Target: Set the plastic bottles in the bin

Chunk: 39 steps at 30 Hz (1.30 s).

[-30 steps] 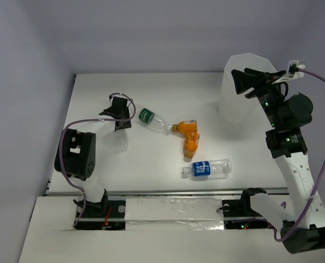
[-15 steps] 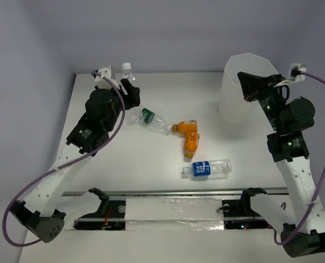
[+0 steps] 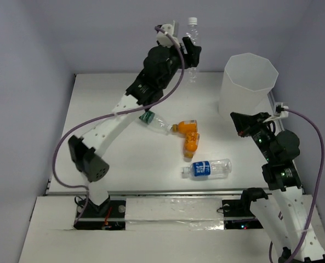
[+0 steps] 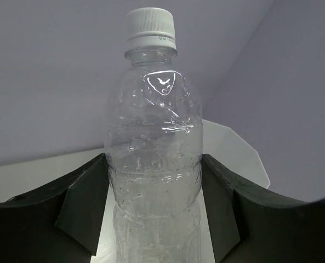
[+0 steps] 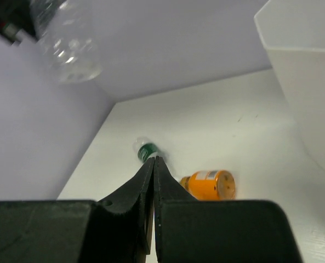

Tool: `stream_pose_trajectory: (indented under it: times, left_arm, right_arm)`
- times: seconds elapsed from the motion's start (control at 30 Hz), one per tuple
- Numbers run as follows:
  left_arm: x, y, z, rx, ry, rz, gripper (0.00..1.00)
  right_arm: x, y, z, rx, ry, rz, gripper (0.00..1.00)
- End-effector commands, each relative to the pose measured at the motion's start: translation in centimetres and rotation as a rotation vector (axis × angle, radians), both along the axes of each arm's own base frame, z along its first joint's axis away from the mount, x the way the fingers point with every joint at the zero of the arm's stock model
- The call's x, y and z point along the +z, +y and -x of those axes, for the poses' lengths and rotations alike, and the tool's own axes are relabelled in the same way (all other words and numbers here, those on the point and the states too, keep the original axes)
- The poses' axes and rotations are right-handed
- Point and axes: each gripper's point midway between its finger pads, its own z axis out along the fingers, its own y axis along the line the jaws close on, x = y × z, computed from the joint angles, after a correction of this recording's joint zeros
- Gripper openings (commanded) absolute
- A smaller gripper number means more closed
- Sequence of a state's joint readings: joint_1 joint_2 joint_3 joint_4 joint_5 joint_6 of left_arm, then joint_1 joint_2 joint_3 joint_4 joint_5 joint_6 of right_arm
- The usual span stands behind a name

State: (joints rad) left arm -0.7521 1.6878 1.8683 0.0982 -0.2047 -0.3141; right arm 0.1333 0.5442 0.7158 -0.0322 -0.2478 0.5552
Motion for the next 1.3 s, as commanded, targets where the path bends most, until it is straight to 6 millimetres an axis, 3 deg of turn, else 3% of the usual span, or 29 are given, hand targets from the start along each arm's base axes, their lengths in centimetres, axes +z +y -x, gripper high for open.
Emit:
stream_pose_trajectory:
  times: [0.0,0.03,0.07,0.1,0.13,0.2,0.23,0.4,0.43,0.5,0.53,0.6,0.73,0.93,1.27]
  left_arm:
    - [7.1,-2.1,0.1,-0.063,-0.163,0.12,0.35]
    - [5.6,-4.2,-0.9,-0.086,-0.146,0.113,0.35]
    - [6.4,-4.9,-1.2,-0.1,-0.175,0.138,0.35]
    - [8.3,-5.5,-0.5,-0.128,-0.213,0.184,0.35]
    - [7.3,-7.1,-1.7,-0.143,-0.22,0.201,0.36]
    - [8.9,-8.4,-1.3,-0.189,-0.254,0.275,0.36]
    - [8.2,-9.4,-2.2,-0.194,-0.27,0.3,0.36]
    - [9.0,-11.7,-1.6,-0.23,-0.381,0.435,0.41]
    - [7.9,-12.8,-1.8,-0.243,-0.384,0.447,0.42]
    - [8.9,-12.5,-1.6,-0.242,-0.438,0.512,0.44]
    - [7.8,-13.6,-1.7,-0.25,-0.449,0.523,0.46]
    - [7.8,-13.5,-2.0,-0.233,-0.475,0.548,0.48]
    - [4.9,-15.1,-2.7,-0.234,-0.48,0.54,0.58]
    - [2.4,-16.0,-3.8,-0.219,-0.492,0.537,0.6]
    - [2.5,-14.9,-3.9,-0.173,-0.542,0.603,0.62]
  right_arm:
    - [-3.1,3.0,1.4,0.172,0.073,0.019,0.05]
    - [-3.8,3.5,1.7,0.199,0.084,0.026,0.05]
    - [-4.7,4.0,2.0,0.222,0.105,0.037,0.05]
    - [-6.1,4.9,2.5,0.269,0.127,0.053,0.05]
    - [-6.7,5.3,2.8,0.287,0.137,0.061,0.05]
    - [-8.2,6.3,3.5,0.332,0.165,0.077,0.05]
    - [-8.5,6.6,3.7,0.346,0.17,0.08,0.05]
    - [-9.9,7.1,4.4,0.368,0.181,0.074,0.05]
    - [-10.2,7.1,4.4,0.371,0.188,0.076,0.05]
    - [-10.8,7.3,4.5,0.384,0.197,0.08,0.04]
    - [-11.0,7.5,4.7,0.397,0.203,0.084,0.04]
    - [-11.0,7.5,4.8,0.395,0.203,0.088,0.04]
    - [-10.3,6.9,5.3,0.376,0.177,0.095,0.04]
    - [-9.6,6.9,6.4,0.399,0.159,0.083,0.04]
    - [-9.2,7.0,7.1,0.419,0.144,0.067,0.04]
